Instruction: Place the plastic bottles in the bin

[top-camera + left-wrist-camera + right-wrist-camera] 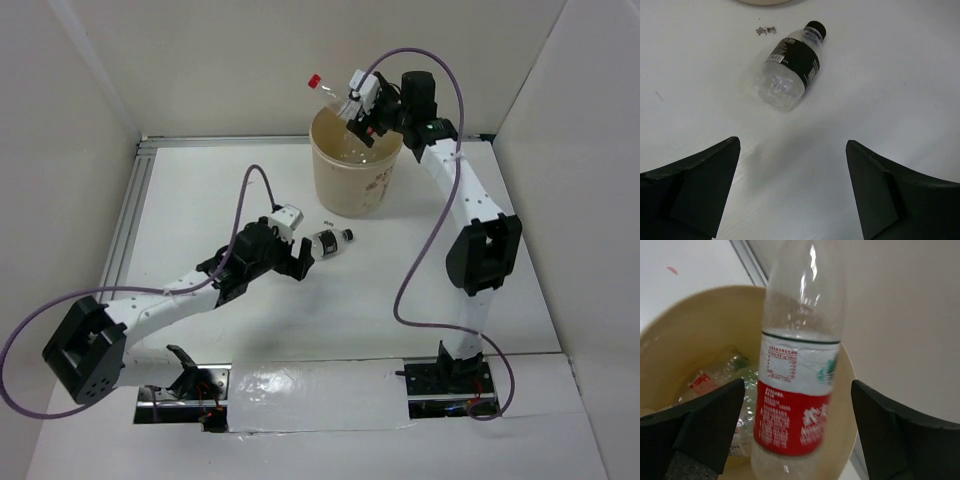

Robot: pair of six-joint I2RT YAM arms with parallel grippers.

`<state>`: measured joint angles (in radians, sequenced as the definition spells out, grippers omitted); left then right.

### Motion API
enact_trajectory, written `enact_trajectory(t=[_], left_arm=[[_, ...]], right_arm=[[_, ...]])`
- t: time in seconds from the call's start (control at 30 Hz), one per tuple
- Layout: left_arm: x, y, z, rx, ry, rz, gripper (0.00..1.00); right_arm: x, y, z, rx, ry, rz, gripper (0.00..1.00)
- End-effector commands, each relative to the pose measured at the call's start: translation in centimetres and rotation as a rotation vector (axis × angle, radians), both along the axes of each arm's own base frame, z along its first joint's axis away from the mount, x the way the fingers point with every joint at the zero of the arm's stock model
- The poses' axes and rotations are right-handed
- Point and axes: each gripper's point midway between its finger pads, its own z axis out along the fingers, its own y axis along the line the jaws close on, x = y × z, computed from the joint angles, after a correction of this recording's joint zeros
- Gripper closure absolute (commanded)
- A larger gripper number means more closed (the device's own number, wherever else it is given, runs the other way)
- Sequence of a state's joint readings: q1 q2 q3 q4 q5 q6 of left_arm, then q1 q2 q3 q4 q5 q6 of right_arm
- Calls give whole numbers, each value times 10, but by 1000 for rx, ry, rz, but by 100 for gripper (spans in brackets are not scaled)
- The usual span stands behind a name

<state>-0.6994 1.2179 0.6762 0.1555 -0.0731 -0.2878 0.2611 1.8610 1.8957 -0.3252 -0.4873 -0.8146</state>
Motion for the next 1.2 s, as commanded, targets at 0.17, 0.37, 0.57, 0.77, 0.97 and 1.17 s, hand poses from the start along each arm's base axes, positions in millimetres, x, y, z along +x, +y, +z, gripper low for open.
enact_trajectory(t=[0.17, 0.37, 0.57, 0.77, 0.97, 1.17], left_arm=[[47, -52, 22, 79, -172, -132, 0], [71, -83, -13, 199, -140, -183, 0], [91, -92, -85, 341, -13, -179, 3], [78, -99, -68, 324, -36, -190, 47], [31, -96, 29, 182, -171, -237, 64], [18, -96, 201, -202, -414, -225, 69]], right_arm=[[-16, -26, 29, 207, 151, 12, 0], [-87, -62, 30, 260, 220, 27, 0], [-156, -109, 19, 276, 238, -41, 0], [-203, -141, -32, 315, 344, -104, 1], [-230, -150, -84, 314, 472, -102, 51], [-256, -141, -149, 295, 622, -67, 84]])
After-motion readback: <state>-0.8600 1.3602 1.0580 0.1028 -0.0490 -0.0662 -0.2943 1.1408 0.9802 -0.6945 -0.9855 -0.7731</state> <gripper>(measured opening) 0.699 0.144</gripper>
